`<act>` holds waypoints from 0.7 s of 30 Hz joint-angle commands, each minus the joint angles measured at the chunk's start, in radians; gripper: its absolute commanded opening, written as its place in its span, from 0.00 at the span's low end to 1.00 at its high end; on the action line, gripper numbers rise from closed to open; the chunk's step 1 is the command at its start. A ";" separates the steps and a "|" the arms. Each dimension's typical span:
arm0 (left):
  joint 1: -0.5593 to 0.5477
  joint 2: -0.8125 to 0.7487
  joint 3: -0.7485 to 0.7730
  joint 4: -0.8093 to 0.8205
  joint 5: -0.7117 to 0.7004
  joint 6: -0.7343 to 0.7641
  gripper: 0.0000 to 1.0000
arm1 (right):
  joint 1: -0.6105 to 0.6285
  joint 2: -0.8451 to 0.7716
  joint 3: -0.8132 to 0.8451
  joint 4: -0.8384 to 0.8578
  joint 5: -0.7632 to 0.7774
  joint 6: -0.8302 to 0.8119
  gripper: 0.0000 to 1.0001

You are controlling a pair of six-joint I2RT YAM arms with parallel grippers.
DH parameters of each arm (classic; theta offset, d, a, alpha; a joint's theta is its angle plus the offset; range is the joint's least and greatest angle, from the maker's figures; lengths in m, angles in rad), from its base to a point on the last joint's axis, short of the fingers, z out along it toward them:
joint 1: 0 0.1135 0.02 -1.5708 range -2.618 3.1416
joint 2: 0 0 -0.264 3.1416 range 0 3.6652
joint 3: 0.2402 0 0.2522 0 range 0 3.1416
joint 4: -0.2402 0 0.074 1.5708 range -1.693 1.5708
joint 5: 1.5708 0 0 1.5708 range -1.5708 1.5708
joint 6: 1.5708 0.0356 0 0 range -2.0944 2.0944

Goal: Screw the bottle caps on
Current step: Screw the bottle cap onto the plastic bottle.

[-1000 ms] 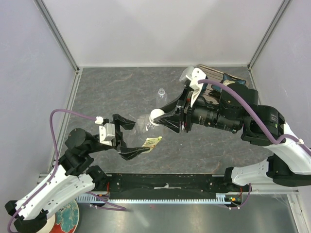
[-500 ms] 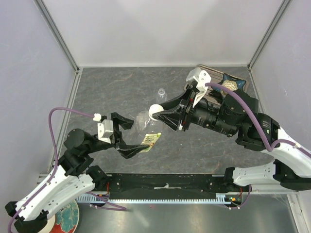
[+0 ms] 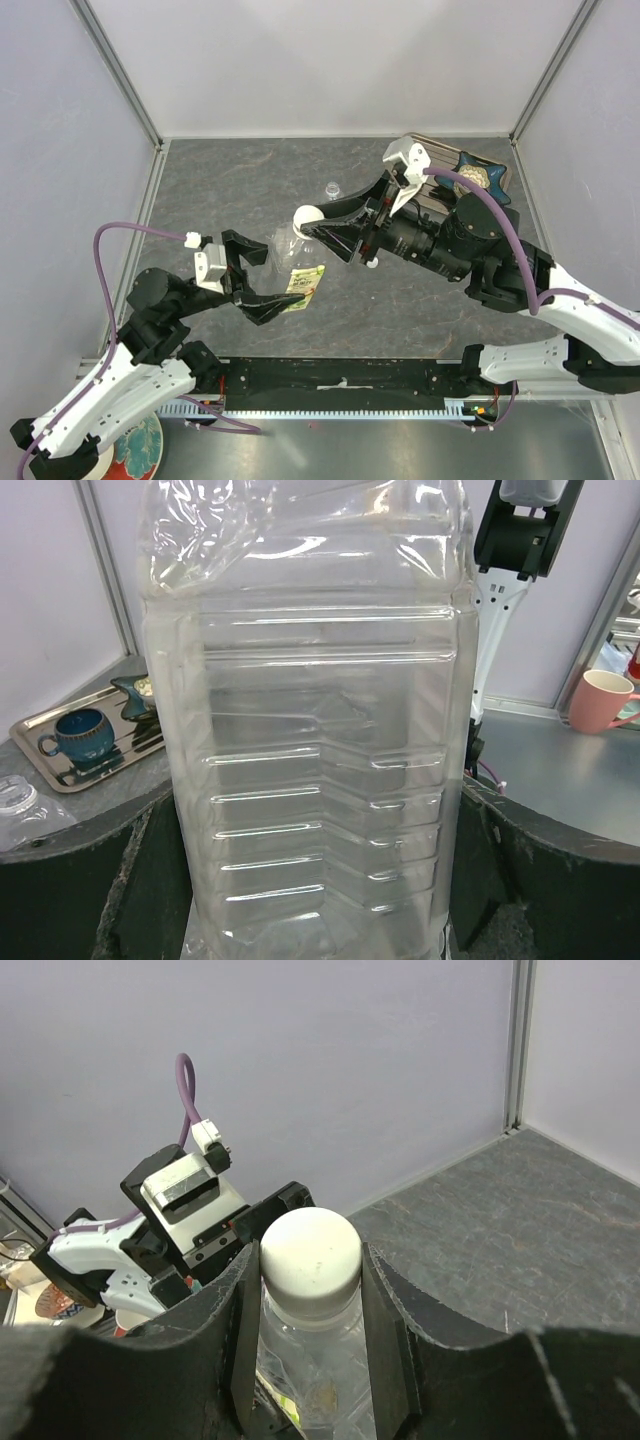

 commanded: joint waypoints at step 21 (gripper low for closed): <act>0.023 -0.033 -0.006 0.093 -0.125 -0.006 0.02 | 0.014 0.159 0.134 -0.371 -0.114 0.016 0.00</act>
